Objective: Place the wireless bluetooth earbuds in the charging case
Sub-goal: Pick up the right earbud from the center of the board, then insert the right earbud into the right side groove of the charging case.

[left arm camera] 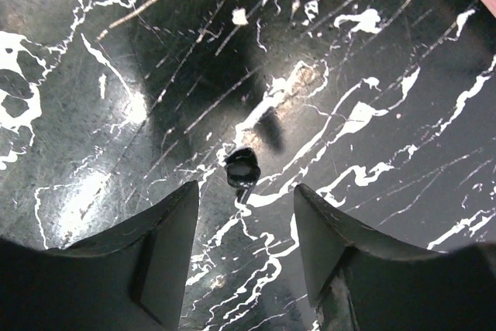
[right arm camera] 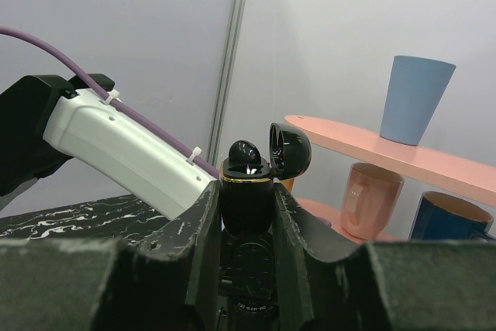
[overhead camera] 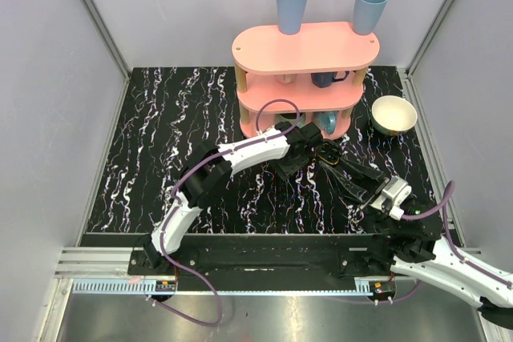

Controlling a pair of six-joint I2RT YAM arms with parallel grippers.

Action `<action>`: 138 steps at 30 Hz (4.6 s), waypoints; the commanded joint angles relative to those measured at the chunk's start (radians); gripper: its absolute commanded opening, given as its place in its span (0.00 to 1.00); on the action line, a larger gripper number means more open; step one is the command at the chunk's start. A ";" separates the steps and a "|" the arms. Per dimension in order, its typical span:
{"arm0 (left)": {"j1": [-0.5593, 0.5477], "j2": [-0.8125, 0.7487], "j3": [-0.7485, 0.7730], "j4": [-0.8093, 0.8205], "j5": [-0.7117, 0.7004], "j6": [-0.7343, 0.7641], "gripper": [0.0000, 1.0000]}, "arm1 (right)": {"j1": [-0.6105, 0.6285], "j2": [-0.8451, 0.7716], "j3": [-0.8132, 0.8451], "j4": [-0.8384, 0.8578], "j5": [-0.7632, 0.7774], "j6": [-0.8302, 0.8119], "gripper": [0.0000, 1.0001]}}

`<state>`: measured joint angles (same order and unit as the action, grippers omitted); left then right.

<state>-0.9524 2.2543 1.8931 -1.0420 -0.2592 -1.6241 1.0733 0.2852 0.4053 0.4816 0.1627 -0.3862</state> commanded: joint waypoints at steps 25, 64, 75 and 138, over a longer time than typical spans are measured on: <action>0.023 0.040 -0.006 0.025 0.031 -0.025 0.52 | 0.005 0.017 0.006 0.045 -0.017 -0.008 0.00; 0.023 0.093 0.011 0.031 0.066 -0.011 0.37 | 0.005 -0.014 0.007 0.023 -0.028 -0.013 0.00; 0.023 0.088 -0.008 0.033 0.071 -0.014 0.20 | 0.005 -0.012 0.012 0.018 -0.035 -0.011 0.00; -0.077 -1.093 -0.560 0.645 -0.999 0.880 0.00 | 0.005 0.097 0.020 0.034 0.087 0.047 0.00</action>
<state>-0.9936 1.2869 1.3880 -0.6933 -1.1576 -0.9688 1.0733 0.3676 0.4057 0.4522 0.2455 -0.3611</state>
